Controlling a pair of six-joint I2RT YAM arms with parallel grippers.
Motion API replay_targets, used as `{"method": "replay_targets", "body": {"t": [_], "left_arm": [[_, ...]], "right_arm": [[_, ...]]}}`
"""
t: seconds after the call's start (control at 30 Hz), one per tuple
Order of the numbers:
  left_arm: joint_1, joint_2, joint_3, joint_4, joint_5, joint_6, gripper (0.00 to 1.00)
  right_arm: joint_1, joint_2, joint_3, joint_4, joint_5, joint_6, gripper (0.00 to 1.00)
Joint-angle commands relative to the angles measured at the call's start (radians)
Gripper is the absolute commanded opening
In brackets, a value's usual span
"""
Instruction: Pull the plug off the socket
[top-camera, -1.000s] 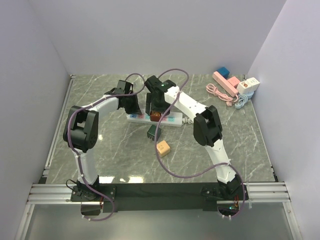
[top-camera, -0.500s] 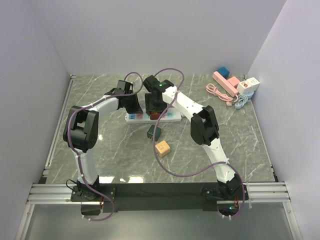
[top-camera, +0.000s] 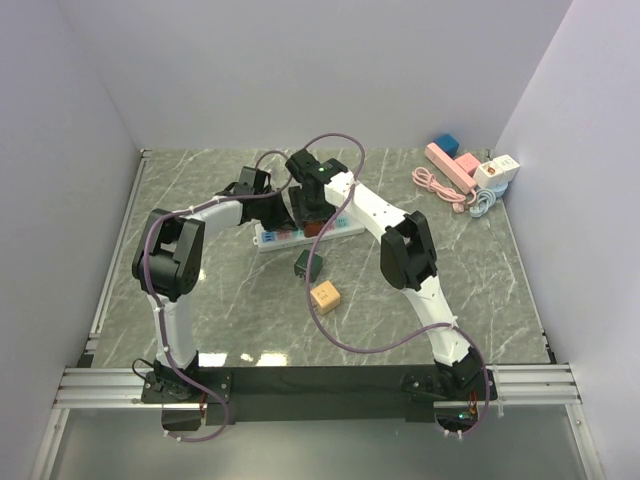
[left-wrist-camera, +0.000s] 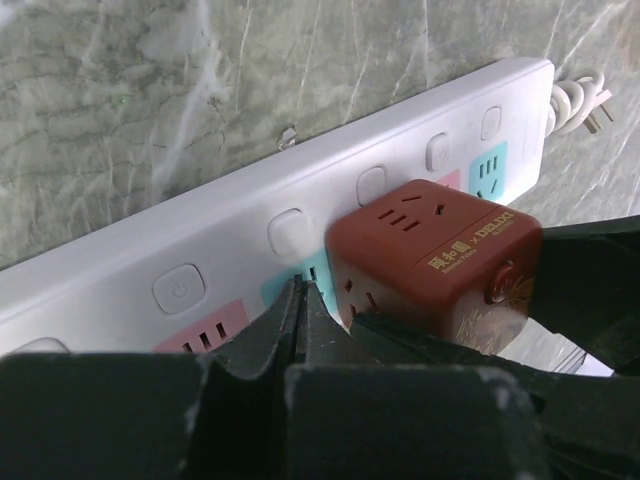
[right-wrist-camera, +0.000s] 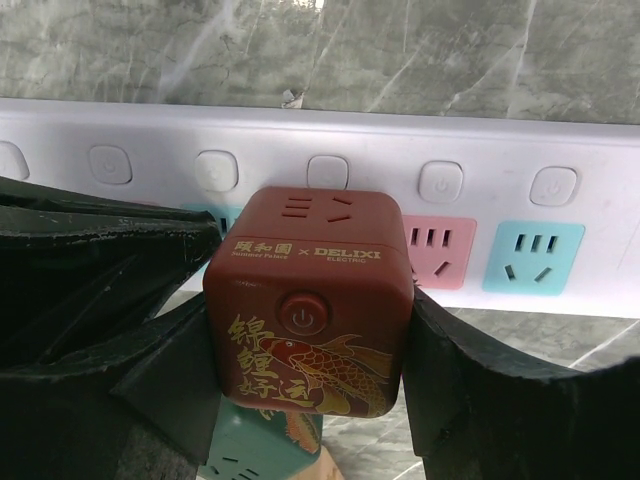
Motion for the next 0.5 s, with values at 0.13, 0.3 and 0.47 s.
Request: {"method": "replay_targets", "body": {"t": [0.13, 0.3, 0.47], "left_arm": [[-0.017, 0.023, -0.022, -0.027, -0.026, -0.002, 0.00], [-0.017, 0.025, -0.044, -0.032, -0.050, -0.011, 0.00], [-0.017, 0.034, -0.053, -0.046, -0.077, -0.019, 0.01]], "right_arm": [[0.003, 0.049, -0.007, 0.055, 0.025, -0.004, 0.73], [0.003, 0.072, 0.004, 0.055, 0.042, 0.010, 0.77], [0.000, 0.046, -0.045, 0.085, 0.062, 0.033, 0.15]]}}
